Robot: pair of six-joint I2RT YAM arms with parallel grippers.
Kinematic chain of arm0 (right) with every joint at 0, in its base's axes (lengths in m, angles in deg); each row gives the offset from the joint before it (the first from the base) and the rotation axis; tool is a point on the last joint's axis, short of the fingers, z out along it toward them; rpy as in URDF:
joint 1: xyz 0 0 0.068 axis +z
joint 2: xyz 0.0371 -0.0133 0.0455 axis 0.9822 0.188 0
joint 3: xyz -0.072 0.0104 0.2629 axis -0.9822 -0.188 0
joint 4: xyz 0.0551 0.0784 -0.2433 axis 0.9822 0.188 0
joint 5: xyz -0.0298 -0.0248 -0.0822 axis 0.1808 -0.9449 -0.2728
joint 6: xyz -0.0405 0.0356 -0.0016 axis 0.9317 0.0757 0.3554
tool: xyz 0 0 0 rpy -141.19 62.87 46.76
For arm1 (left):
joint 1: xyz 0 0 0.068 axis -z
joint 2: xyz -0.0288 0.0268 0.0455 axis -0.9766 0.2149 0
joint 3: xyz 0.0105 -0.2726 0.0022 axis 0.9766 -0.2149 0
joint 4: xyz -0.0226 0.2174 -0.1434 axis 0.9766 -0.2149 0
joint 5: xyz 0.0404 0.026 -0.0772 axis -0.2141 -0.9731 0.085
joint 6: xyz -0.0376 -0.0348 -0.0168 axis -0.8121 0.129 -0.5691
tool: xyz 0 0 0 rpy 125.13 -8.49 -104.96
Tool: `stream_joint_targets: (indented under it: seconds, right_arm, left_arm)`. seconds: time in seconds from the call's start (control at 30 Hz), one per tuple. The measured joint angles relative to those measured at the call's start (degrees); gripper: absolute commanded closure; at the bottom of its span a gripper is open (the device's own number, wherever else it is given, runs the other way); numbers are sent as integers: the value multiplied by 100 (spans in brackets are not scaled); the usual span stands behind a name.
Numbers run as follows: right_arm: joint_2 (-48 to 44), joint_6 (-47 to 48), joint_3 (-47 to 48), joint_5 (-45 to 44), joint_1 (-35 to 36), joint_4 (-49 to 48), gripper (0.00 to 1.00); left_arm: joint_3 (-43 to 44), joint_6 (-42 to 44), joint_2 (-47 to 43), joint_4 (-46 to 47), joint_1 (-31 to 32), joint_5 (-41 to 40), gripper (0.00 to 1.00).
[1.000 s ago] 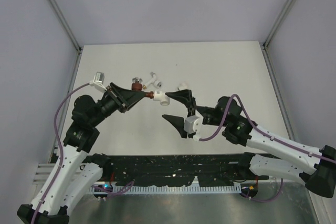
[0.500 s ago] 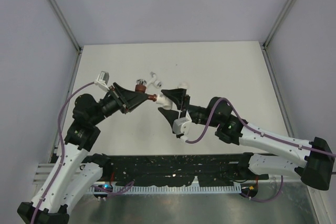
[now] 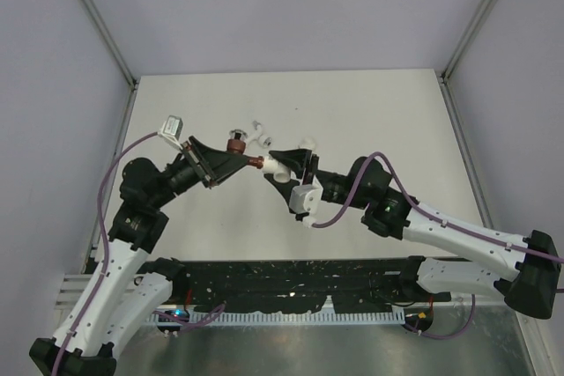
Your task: Install the water faucets
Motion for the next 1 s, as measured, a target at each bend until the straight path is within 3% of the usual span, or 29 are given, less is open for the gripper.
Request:
stream_joint_targets:
  seconds: [0.13,0.27,0.57,0.8,1.0]
  right_arm:
    - [48,-796,341,52,-39,289,94]
    - [229,-2107,804,481,-286,455,95]
    - [1047,-6496,1263,2260,-1093,-422,95]
    - [1668,-8961,1665,3327,-1434,-1027,91]
    - [1912,-9947,1731,3692,-1499,-1202,80]
  left_arm:
    - [-2,439,-92,352,-4,2,100]
    - [-153,1187,-304,1104,-13,20,100]
    - [-887,2992,-769,2966,-37,337,100]
    - [-940,3766,-713,3838,-111,796,100]
    - [-1069,4310,-960,3777,-109,901,100]
